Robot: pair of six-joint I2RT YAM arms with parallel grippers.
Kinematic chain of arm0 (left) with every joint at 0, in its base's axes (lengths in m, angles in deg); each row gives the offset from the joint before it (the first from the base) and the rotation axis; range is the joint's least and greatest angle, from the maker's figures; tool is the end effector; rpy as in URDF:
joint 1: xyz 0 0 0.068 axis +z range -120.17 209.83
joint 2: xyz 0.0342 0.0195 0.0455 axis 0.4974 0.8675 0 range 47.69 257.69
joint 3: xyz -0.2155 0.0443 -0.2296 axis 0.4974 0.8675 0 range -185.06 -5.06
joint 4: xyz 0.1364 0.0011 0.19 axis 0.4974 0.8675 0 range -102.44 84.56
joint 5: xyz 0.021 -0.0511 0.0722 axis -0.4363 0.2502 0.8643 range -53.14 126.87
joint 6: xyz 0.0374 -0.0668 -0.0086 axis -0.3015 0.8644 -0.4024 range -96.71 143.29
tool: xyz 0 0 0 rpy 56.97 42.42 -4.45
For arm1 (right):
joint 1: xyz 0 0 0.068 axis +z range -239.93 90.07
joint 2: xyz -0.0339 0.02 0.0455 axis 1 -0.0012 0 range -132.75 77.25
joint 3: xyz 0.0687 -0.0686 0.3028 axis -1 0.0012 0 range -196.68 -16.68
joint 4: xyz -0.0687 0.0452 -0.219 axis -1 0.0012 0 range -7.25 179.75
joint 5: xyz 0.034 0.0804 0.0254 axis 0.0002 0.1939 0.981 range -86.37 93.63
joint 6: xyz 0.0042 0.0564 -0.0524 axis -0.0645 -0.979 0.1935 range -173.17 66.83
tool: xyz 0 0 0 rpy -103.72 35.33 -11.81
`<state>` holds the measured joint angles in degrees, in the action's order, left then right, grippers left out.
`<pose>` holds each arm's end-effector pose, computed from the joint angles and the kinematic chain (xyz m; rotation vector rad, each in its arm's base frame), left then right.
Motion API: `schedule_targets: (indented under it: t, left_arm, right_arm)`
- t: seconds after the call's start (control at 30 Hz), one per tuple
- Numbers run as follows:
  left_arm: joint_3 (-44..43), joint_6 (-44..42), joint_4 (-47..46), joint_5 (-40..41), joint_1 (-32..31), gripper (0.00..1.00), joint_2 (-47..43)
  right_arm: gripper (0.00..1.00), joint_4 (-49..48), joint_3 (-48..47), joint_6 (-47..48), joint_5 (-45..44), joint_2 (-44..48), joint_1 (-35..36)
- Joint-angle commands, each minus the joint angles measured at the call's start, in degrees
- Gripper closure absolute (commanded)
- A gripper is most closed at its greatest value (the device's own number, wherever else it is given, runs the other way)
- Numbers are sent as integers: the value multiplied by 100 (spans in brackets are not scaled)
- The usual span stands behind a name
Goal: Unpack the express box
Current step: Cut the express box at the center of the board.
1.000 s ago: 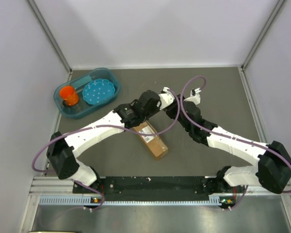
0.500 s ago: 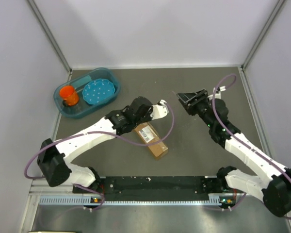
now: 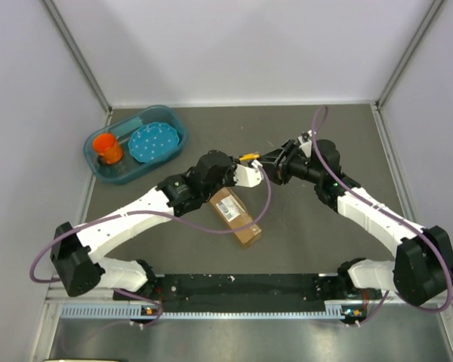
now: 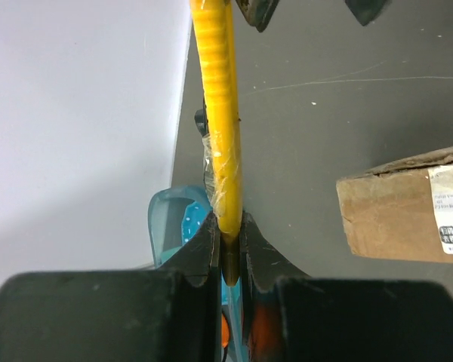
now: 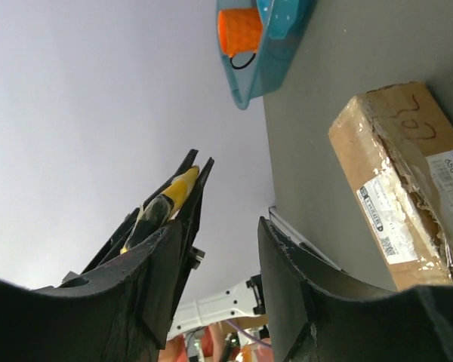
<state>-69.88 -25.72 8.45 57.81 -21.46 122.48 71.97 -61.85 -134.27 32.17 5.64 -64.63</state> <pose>0.1916 -0.2015 0.3655 1.4563 1.4995 0.3608 0.2292 0.1430 0.3305 0.6445 2.1101 1.6453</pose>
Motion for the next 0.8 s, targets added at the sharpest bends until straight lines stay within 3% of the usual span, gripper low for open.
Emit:
schedule_targets:
  t: [0.0, 0.23, 0.63, 0.77]
  left_arm:
    - [-14, -91, -269, 225, -118, 100, 115]
    - [180, -354, -594, 515, -241, 100, 247]
    - [48, 49, -217, 577, -250, 100, 572]
    - [-31, 85, -199, 533, -259, 100, 572]
  right_arm:
    - [54, -810, -72, -502, 91, 261, -52]
    - [53, -934, -132, -696, 3, 253, -43]
    - [54, -995, -185, -661, 161, 341, 1]
    - [54, -488, -387, -486, 117, 192, 98]
